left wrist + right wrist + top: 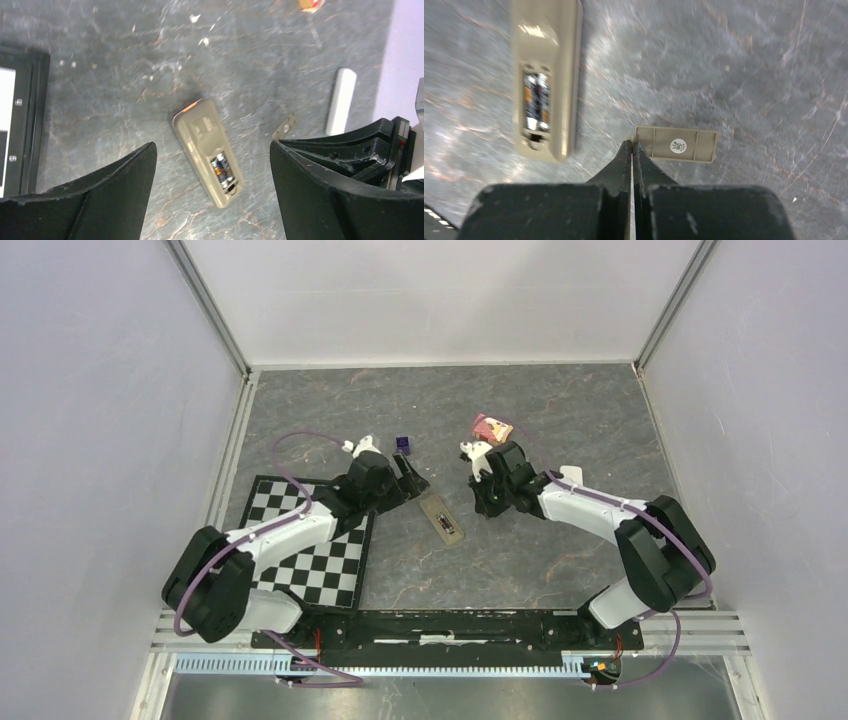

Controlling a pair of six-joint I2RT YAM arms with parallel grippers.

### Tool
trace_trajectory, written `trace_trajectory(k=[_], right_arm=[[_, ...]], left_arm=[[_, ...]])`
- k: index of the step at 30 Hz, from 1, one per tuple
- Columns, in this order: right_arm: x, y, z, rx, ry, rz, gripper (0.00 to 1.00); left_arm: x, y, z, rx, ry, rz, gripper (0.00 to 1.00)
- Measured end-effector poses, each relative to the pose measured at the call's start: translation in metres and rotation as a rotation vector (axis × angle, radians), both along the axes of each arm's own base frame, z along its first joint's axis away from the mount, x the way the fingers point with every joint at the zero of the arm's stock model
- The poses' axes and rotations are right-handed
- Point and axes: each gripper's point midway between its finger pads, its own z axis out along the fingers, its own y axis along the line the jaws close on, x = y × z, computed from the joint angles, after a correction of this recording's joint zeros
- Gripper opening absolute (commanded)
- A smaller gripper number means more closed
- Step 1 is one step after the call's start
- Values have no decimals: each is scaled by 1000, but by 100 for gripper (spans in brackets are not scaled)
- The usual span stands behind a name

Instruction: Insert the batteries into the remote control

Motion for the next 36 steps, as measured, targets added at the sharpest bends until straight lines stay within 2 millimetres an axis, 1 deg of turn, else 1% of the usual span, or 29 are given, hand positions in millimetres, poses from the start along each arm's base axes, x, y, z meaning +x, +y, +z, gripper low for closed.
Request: trace_trajectory(k=[3, 7, 10, 12, 16, 18, 21, 23, 28, 30, 32, 34, 36], right_arm=[[13, 16, 25, 84, -16, -20, 0], [33, 30, 70, 254, -12, -91, 0], [48, 30, 101, 387, 16, -178, 0], [57, 27, 117, 466, 47, -241, 0], [66, 23, 149, 620, 129, -356, 0], [65, 28, 168, 694, 170, -387, 0], [58, 37, 198, 802, 226, -404, 0], [52, 42, 216, 873, 268, -411, 0], [38, 50, 265, 1052, 331, -401, 0], [32, 50, 279, 1104, 346, -391, 0], [24, 51, 291, 1159, 368, -375, 0], [18, 51, 296, 1198, 390, -366, 0], [13, 51, 296, 1225, 422, -366, 0]], left_arm=[[12, 2, 21, -45, -70, -8, 90], [20, 9, 50, -97, -181, -32, 90], [21, 13, 71, -120, -271, -71, 90], [22, 16, 87, -126, -337, -106, 88], [20, 11, 119, -138, -502, -235, 88], [16, 5, 130, -136, -591, -313, 88], [7, -7, 146, -136, -738, -438, 88], [5, -15, 156, -141, -822, -507, 90], [4, -50, 168, -164, -935, -690, 91], [1, -65, 173, -168, -972, -754, 91], [-3, -78, 181, -173, -1010, -808, 97], [-6, -91, 191, -179, -1060, -848, 99], [-8, -100, 198, -183, -1097, -876, 100]])
